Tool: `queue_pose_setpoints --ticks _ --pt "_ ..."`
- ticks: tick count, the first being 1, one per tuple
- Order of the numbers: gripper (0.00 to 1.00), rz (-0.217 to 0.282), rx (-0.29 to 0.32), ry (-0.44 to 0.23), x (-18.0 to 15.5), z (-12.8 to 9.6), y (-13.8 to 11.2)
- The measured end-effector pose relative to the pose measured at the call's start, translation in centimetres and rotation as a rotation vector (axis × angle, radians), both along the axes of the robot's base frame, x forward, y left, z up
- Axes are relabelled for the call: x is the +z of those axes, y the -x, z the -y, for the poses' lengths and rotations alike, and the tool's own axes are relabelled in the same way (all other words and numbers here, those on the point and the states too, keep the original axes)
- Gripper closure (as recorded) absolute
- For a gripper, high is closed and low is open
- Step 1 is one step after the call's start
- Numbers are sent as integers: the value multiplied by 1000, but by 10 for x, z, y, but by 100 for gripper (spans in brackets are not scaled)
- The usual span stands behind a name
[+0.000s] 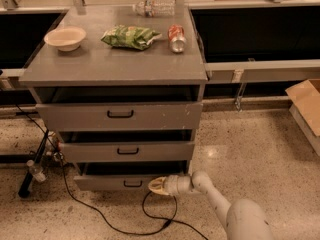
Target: Close bottom drawer
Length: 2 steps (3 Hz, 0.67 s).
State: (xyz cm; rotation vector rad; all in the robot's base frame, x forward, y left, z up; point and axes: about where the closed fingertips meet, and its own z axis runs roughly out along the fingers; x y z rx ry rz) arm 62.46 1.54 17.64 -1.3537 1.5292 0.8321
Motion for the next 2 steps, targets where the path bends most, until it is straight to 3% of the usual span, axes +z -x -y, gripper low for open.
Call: queue_pose_setpoints --ticks 2 --pt "100 23 -8 -7 7 -2 -23"
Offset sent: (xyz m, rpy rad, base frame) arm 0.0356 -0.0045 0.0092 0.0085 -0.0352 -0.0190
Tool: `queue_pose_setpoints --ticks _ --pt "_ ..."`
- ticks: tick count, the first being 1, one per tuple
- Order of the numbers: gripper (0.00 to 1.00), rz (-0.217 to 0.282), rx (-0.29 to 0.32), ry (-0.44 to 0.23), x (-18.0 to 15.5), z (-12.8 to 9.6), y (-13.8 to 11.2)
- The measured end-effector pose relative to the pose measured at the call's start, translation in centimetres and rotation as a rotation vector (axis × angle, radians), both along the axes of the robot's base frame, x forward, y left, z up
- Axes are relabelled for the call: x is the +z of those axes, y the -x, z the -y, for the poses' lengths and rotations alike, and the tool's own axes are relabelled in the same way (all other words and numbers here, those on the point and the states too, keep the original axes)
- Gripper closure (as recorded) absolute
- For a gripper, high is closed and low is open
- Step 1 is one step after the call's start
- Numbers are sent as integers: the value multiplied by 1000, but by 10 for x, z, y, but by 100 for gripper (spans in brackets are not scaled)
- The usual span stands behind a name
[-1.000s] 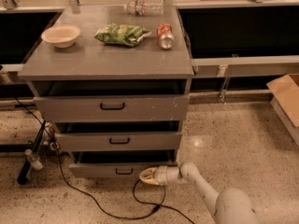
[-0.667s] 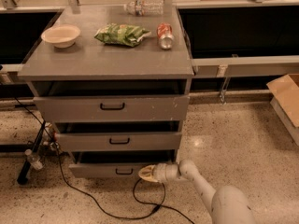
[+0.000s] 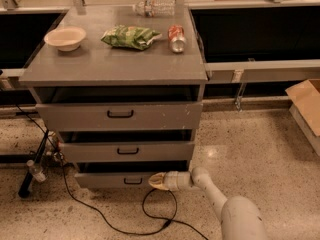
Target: Close bottom drawer
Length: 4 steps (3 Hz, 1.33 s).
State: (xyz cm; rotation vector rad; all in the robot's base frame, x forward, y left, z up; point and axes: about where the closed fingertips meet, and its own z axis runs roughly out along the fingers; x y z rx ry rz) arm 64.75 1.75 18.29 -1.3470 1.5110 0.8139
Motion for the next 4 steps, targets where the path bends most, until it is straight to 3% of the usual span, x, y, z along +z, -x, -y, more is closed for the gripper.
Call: queue_pose_setpoints --ticks 2,3,4 --pt "57 -1 1 -1 0 -1 1" --pt "58 -1 1 -1 0 -1 0" --pt "66 28 -9 -3 4 -5 -4"
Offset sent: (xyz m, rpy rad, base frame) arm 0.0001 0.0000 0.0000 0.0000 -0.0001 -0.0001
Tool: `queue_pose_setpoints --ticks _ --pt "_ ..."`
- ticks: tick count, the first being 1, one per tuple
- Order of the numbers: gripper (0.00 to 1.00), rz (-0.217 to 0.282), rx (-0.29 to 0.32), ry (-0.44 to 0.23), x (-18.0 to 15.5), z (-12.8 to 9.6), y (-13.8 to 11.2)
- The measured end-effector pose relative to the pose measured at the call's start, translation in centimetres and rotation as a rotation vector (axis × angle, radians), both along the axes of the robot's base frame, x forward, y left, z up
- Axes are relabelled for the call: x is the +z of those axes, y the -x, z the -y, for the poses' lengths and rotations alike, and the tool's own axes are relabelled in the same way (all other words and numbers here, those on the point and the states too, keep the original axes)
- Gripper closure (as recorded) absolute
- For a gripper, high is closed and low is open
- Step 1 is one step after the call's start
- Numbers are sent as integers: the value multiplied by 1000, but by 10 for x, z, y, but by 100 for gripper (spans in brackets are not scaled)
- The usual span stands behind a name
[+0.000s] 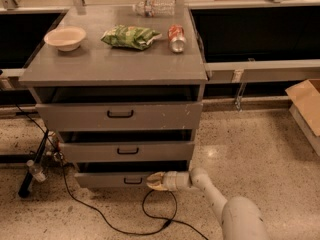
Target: Close bottom drawer
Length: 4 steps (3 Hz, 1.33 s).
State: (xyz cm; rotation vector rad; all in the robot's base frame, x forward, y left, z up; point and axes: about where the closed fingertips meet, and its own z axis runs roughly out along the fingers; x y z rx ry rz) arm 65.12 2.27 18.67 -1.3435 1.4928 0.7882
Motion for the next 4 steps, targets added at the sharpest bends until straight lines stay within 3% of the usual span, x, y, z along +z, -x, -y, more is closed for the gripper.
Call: queue_pose_setpoints --ticks 3,4 --pt "66 37 -22 -16 8 2 -6" --pt "51 37 -22 -17 8 2 -6"
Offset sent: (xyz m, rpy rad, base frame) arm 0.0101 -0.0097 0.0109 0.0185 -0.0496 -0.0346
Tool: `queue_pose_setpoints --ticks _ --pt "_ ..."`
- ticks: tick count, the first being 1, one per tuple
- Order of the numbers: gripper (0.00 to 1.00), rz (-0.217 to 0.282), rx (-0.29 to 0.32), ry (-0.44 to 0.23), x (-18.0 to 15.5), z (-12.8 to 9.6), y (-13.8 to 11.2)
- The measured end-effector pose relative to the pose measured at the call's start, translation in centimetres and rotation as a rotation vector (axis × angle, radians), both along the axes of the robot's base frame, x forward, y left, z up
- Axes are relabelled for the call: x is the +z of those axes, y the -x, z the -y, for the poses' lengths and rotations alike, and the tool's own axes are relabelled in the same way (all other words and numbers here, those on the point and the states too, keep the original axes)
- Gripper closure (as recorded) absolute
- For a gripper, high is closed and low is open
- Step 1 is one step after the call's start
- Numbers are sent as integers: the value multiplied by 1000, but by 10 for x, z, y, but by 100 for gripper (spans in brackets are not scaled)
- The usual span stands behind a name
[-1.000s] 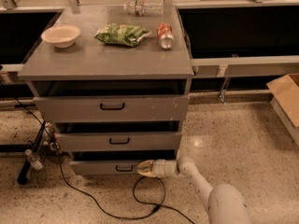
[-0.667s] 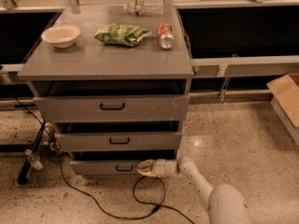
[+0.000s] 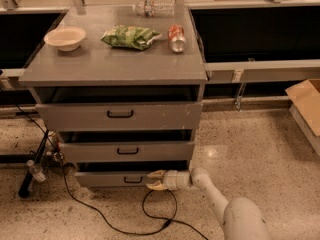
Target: Close bottom drawer
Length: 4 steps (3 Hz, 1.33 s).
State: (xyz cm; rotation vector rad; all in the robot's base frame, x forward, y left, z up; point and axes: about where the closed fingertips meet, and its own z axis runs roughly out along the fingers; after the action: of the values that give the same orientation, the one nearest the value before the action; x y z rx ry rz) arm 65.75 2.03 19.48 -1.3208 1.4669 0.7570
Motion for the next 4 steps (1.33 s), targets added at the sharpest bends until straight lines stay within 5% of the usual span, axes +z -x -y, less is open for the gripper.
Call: queue_pose_setpoints --ticks 1,3,4 --pt "42 0 0 -1 0 0 0" --pt "49 22 -10 -10 7 1 -5" --pt "39 22 -10 -10 7 1 -5"
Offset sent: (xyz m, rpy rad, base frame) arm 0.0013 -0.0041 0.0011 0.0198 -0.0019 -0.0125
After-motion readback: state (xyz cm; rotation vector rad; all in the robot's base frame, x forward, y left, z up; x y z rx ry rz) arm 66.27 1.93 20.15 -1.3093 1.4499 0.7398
